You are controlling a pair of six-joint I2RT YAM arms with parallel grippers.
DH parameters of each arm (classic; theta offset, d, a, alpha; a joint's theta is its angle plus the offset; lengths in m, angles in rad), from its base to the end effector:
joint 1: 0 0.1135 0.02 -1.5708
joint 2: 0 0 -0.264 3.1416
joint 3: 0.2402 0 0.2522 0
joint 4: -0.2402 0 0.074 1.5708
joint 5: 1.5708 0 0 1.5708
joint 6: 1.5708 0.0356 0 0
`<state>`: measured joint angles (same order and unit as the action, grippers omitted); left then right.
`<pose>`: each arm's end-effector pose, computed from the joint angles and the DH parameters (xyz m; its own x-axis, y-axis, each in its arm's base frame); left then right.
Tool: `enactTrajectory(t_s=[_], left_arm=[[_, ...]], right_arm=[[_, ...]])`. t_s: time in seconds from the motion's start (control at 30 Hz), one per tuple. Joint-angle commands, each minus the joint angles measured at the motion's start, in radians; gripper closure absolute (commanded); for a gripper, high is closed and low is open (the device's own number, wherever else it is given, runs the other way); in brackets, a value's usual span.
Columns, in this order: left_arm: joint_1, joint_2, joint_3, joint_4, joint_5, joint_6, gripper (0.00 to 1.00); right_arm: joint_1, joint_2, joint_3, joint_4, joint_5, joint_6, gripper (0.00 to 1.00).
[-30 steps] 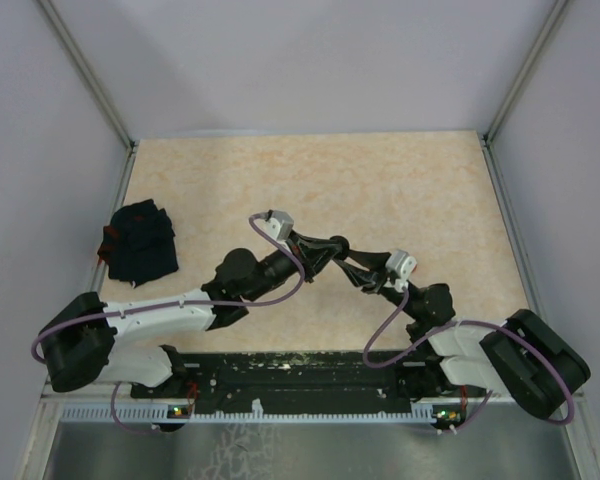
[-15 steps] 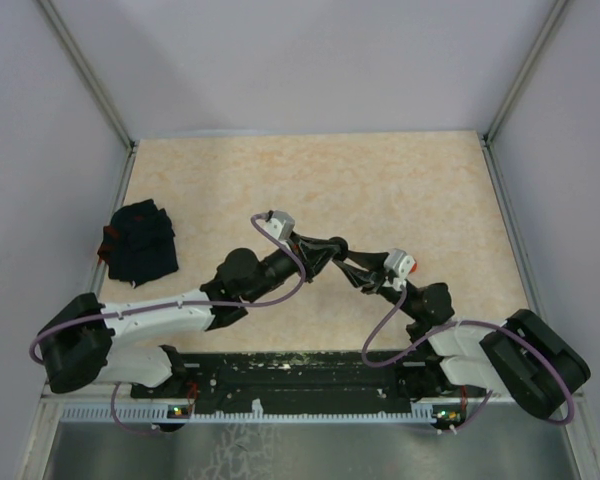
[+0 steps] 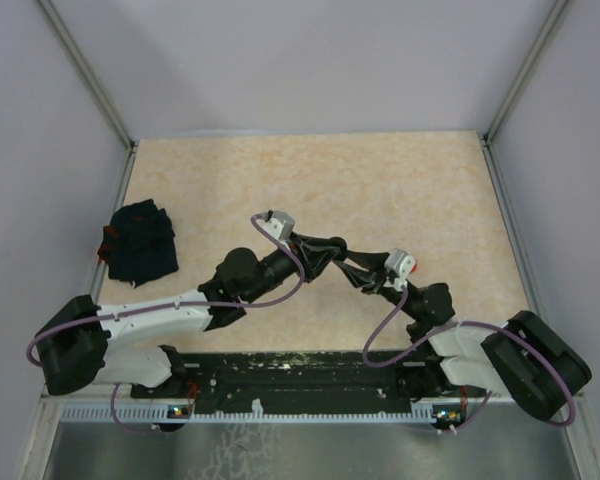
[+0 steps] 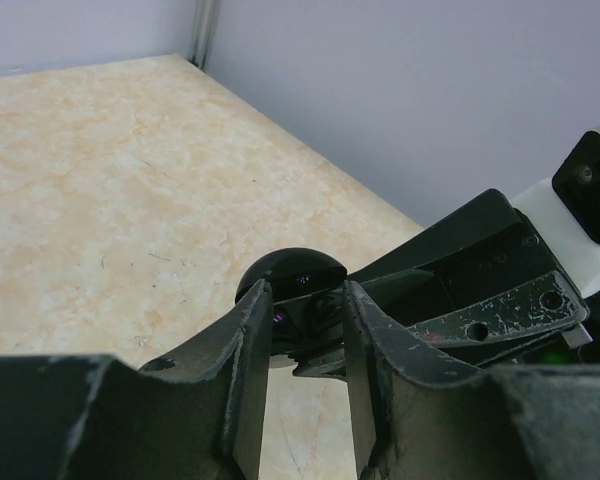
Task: Insert the wireless bluetooth earbuds into the charging case
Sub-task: Place the earbud in the charging case, then close the charging case.
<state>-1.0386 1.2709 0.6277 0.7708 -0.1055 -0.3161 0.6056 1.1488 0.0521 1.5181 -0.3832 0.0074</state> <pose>0.1466 -0.2415 0.2807 -0.1885 -0.2891 -0.9386 0.7842 0.5311 -0.3211 0.1361 0.1104 0.2076 0.3303 0.2371 -0.9136 -0.8109 0.5666 -0.1462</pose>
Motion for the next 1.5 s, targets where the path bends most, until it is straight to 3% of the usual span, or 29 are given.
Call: enactTrajectory(t_s=[0.0,0.23,0.47,0.6,0.77,0.87,1.17,1.47], left_arm=[[-0.003,-0.021,0.029,-0.08,-0.001,0.016,0.59],[-0.002,-0.08,0.049,-0.147,0.018,0.049,0.51],[0.017,-0.184,0.111,-0.366,0.005,0.128,0.37],[0.09,-0.204,0.164,-0.5,0.169,0.14,0.27],[0.266,-0.179,0.213,-0.583,0.57,0.108,0.16],[0.325,-0.156,0.247,-0.593,0.709,0.082,0.12],[0.331,-0.036,0.328,-0.614,0.882,0.064,0.06],[0.331,0.033,0.344,-0.604,0.932,0.039,0.04]], right_arm=[[0.0,-0.033,0.006,0.206,-0.01,0.016,1.0],[0.0,-0.029,0.002,0.206,-0.006,0.012,1.0],[0.0,-0.011,0.008,0.206,-0.044,0.018,1.0],[0.0,0.004,0.014,0.206,-0.074,0.02,1.0],[0.0,0.014,0.023,0.206,-0.131,0.019,1.0],[0.0,0.02,0.028,0.206,-0.162,0.019,1.0],[0.0,0.029,0.047,0.206,-0.197,0.029,1.0],[0.0,0.044,0.079,0.208,-0.212,0.049,1.0]])
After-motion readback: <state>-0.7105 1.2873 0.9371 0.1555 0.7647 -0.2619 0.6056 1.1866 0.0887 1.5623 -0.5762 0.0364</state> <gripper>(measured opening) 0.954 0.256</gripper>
